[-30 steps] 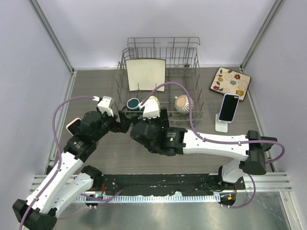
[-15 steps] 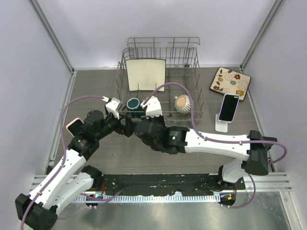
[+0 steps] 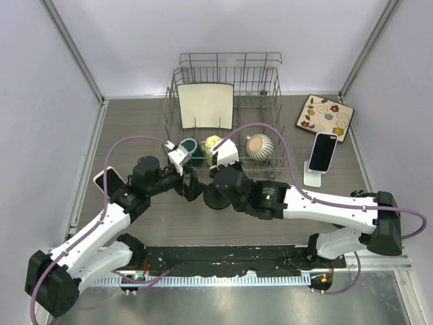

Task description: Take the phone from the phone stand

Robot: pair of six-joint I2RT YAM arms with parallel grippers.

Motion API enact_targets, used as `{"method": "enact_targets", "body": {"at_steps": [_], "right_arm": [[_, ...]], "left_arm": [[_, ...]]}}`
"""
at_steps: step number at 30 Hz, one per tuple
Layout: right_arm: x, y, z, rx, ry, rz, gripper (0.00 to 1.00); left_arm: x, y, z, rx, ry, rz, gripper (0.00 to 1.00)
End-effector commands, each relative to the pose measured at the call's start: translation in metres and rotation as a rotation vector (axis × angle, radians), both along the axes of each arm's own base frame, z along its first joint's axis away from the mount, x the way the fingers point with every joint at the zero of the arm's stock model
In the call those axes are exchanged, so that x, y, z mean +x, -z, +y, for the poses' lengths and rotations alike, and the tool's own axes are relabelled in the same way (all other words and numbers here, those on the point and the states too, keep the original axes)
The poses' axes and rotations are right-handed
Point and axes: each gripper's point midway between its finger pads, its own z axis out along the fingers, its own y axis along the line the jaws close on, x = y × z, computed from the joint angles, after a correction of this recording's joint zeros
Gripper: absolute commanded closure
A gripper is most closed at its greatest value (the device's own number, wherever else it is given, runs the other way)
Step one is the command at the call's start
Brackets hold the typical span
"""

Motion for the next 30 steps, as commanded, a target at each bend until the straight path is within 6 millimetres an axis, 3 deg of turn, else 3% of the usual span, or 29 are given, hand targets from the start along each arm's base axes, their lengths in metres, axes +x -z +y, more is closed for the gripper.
{"method": "enact_targets", "body": {"at_steps": [1,7,12,16,23,24,30], "right_arm": [[0.003,-0.042,0.004,0.147,-0.007,-0.060,0.99],[0.001,-0.039,0.009,0.156,-0.040,-0.048,0.99],[-0.001,-0.037,0.009,0.161,-0.060,-0.048,0.99],[-0.002,-0.037,0.006,0.168,-0.060,-0.049,0.99],[0.000,-0.034,-0.003,0.196,-0.012,-0.057,0.98],[0.000,-0.029,-0.005,0.193,-0.002,-0.056,0.96],[0.007,-0.025,-0.017,0.241,0.055,-0.074,0.70]], "left_arm": [[0.008,-0.021,-0.029,-0.035,0.039,-0.141,0.04],[0.017,-0.020,-0.054,-0.046,0.036,-0.202,0.11],[0.027,-0.011,-0.059,-0.026,0.032,-0.220,0.25],[0.029,-0.008,-0.063,-0.031,0.041,-0.223,0.45],[0.024,-0.001,-0.069,-0.053,0.065,-0.185,0.94],[0.023,-0.001,-0.069,-0.055,0.068,-0.185,0.99],[0.009,0.005,-0.072,-0.068,0.088,-0.159,1.00]]}}
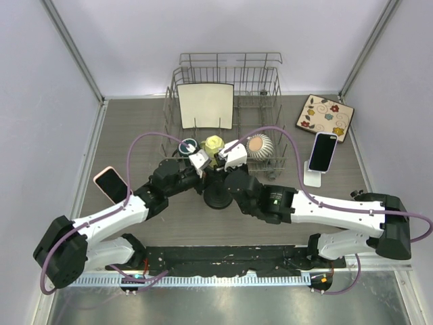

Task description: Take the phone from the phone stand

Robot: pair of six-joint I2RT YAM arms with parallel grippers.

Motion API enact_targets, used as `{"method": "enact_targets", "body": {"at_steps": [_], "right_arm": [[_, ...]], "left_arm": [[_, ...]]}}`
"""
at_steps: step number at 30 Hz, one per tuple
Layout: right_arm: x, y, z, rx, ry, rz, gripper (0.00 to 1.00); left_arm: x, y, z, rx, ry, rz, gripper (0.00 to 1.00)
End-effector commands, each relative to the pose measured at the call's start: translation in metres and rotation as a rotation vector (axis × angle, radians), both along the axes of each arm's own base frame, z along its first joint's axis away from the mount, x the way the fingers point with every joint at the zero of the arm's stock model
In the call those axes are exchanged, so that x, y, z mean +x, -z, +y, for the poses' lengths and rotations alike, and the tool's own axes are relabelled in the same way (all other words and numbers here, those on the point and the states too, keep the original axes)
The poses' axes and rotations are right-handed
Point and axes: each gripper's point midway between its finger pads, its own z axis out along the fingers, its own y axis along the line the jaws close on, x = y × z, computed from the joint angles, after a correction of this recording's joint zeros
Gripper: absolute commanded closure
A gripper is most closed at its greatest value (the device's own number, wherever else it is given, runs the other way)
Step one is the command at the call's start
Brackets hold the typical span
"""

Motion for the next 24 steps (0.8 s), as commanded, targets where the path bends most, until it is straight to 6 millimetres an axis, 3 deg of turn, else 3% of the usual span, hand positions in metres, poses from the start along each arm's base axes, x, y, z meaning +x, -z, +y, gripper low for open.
{"method": "enact_targets", "body": {"at_steps": [1,8,17,24], "right_arm": [[0.008,-0.033,-0.006,0.201,0.069,-0.059,0.65],[0.017,-0.030,-0.008,0.239,0.111,-0.081,0.52],[0.024,-0.017,0.003,0.209,0.121,-0.099,0.52],[0.024,-0.002,-0.001,0.172,0.131,-0.091,0.54]], "left_arm": [[-0.007,-0.004,-0.003,-0.039,-0.007,0.004,1.00],[-0.022,0.002,-0.006,-0.037,-0.002,0.017,1.00],[-0.027,0.002,-0.007,-0.042,-0.018,0.031,1.00],[-0.028,0.004,-0.005,-0.059,-0.044,0.061,1.00]]}}
